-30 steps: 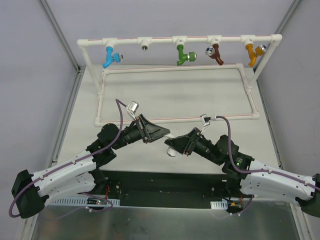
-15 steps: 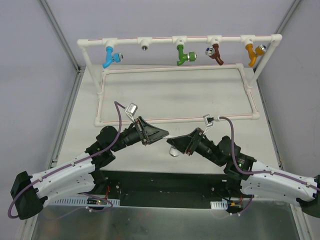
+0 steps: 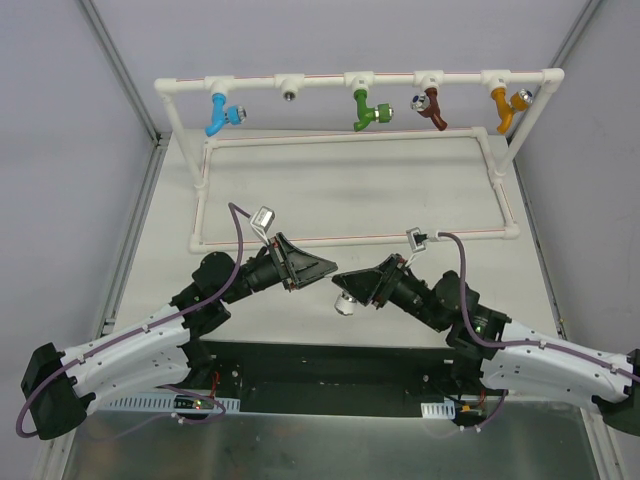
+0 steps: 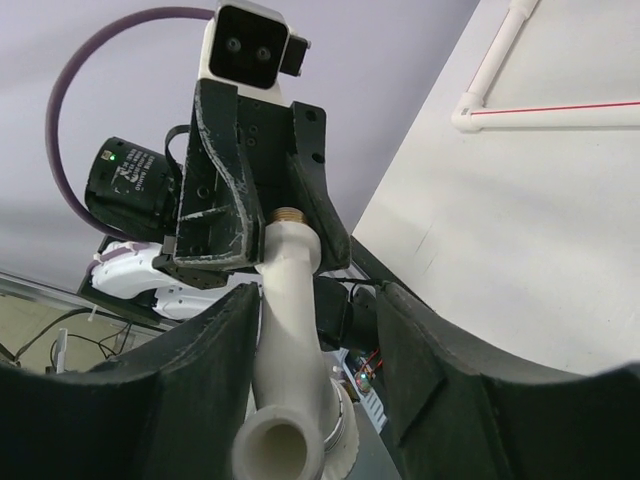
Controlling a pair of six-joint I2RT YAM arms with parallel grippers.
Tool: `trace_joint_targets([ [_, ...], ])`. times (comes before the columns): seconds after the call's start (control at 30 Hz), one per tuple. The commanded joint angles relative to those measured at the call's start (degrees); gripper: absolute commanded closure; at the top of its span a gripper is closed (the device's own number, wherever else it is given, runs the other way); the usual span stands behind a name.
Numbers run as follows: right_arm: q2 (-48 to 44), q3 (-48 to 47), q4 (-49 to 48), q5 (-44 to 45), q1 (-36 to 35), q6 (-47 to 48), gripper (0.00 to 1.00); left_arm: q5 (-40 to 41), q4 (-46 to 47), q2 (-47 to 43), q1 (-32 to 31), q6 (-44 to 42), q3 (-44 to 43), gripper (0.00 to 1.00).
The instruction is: Install the water faucets
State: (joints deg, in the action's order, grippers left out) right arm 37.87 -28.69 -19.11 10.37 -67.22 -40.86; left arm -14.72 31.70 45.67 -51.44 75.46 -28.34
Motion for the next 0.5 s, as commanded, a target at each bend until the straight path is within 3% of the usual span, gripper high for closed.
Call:
trace_joint_targets([
  [0.0,1.42,-3.21,-2.33,-1.49,0.07,-0.10,0.46,-0.39,3.54,-0.23,-0.41,-0.67,-0.93,1.00],
  [0.17,3.18,-4.36,-2.33,-2.20,0.07,-0.01,0.55,-1.01,3.54,0.56,-0.33,-0.75,-1.55,1.00],
  [0.33,2.65,-4.27,-2.77,-1.50,0.07,0.43,0.55,-1.01,3.54,0.73,-0.42,-0.84,-1.46,1.00],
  [0.4,2.48,-4.27,-2.86,-1.58,0.07,0.52,0.63,-1.27,3.54,0.82,-0.33,-0.84,-1.46,1.00],
  [0.47,2.56,-4.36,-2.77,-1.76,0.07,0.52,0.77,-1.27,3.54,0.91,-0.41,-0.84,-1.46,1.00],
])
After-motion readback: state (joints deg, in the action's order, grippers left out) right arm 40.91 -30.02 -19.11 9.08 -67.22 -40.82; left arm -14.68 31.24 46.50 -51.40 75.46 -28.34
